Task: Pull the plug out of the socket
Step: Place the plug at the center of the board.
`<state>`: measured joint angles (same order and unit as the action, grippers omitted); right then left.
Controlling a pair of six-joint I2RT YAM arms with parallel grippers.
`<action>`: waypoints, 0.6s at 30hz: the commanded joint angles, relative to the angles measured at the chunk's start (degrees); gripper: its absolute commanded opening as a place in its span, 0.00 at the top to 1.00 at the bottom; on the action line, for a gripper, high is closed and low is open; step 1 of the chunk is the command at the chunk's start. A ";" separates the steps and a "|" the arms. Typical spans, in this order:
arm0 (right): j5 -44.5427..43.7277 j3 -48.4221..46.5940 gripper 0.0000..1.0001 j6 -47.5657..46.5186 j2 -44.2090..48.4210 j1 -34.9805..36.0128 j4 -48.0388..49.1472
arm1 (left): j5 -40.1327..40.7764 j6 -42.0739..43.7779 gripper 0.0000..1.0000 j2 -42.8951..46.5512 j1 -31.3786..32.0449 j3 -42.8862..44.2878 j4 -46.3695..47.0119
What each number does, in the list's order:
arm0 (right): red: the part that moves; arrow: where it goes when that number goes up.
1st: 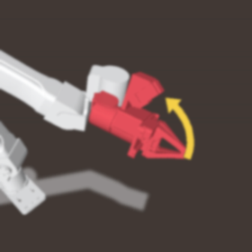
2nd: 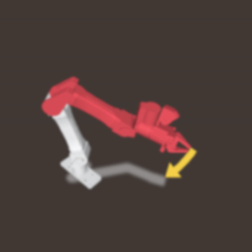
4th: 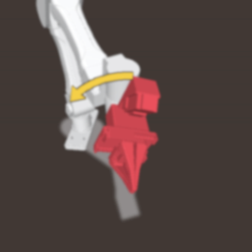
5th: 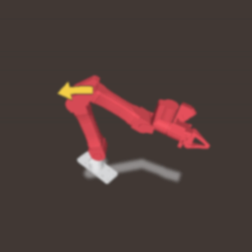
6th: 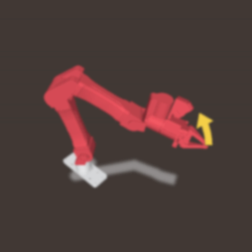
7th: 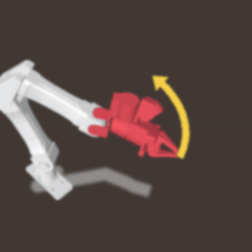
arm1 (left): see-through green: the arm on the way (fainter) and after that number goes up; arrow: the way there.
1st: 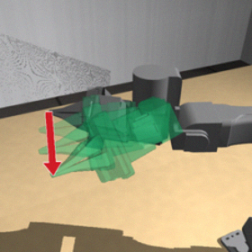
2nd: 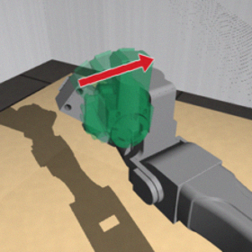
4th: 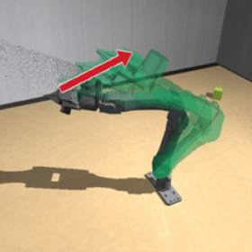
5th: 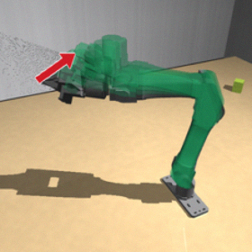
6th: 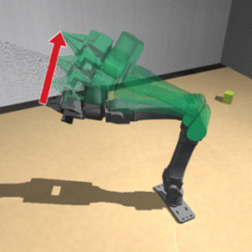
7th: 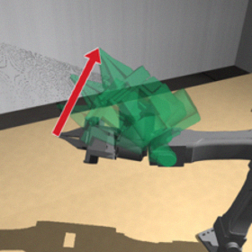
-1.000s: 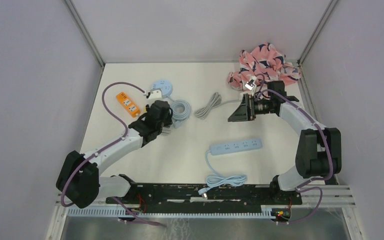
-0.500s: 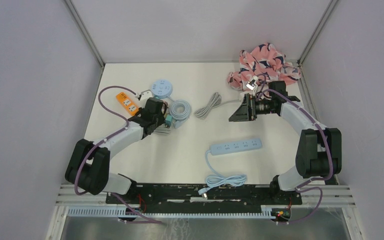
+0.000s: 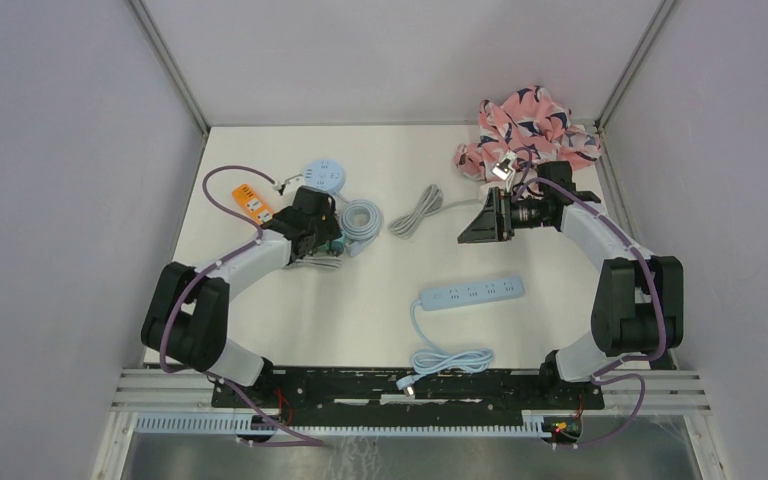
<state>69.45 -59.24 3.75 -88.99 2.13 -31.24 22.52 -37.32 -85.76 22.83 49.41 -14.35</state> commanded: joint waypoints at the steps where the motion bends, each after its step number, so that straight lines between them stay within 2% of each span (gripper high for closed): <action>1: 1.35 -2.94 0.00 -2.11 1.00 -0.29 -0.63 | -2.97 -0.45 0.12 3.47 -0.41 2.11 -0.41; 8: 1.04 -3.81 0.00 -4.75 1.18 -0.29 -2.98 | -9.96 1.95 0.09 11.84 -0.35 -0.01 0.27; 13: 1.04 -4.04 0.00 -6.03 1.27 -0.47 -4.23 | -21.65 4.33 0.09 18.88 -0.31 -4.42 6.38; 18: 0.99 -4.62 0.00 -7.71 1.32 -0.89 -5.66 | -36.87 6.61 0.09 24.15 -0.32 -8.40 15.14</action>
<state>69.43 -60.99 -1.30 -88.99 1.85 -35.70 0.97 -34.65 -65.08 22.83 43.42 -9.21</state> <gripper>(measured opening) 0.996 0.910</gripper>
